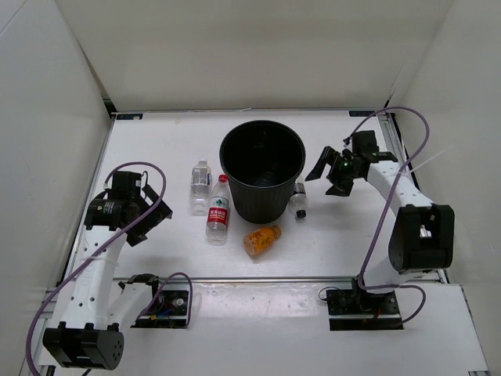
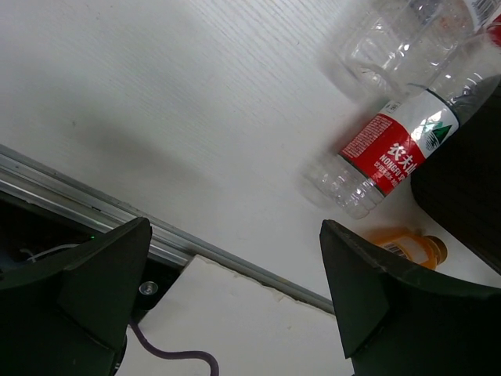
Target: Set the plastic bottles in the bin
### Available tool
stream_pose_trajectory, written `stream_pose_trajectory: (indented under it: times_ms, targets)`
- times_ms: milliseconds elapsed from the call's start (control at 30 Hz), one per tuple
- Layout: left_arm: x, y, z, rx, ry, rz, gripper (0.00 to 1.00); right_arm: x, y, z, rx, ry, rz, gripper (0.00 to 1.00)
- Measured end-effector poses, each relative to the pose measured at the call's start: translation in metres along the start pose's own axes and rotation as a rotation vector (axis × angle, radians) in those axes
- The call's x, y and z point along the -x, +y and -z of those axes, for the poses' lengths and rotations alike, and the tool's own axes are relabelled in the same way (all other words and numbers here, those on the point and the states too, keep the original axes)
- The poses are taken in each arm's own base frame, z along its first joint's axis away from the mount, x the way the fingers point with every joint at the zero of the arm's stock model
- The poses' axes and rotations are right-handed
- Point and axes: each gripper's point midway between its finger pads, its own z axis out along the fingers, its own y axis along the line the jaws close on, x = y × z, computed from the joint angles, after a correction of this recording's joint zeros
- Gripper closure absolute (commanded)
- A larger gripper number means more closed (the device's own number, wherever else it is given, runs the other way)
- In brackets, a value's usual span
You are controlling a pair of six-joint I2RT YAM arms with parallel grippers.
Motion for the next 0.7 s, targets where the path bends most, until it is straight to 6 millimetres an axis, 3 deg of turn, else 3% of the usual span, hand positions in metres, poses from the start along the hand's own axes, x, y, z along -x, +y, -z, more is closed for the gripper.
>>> stream_pose_trajectory:
  times_ms: [167, 333, 433, 600, 700]
  targets:
    - [-0.002, 0.001, -0.006, 0.028, 0.029, 0.012, 0.00, 0.000, 0.004, -0.032, 0.059, 0.068, 0.049, 0.06]
    - [-0.006, 0.004, -0.011, 0.072, 0.068, 0.014, 0.00, -0.020, -0.013, -0.072, 0.044, 0.190, 0.049, 0.10]
    - [-0.004, 0.006, -0.010, 0.097, 0.079, 0.014, 0.00, -0.032, -0.015, -0.086, 0.053, 0.246, 0.046, 0.16]
    - [0.005, 0.003, -0.003, 0.104, 0.053, 0.015, 0.00, -0.032, -0.007, -0.093, 0.080, 0.259, 0.081, 0.41]
    - [0.005, 0.005, -0.003, 0.111, 0.052, 0.022, 0.00, -0.031, -0.006, -0.095, 0.087, 0.261, 0.073, 0.51]
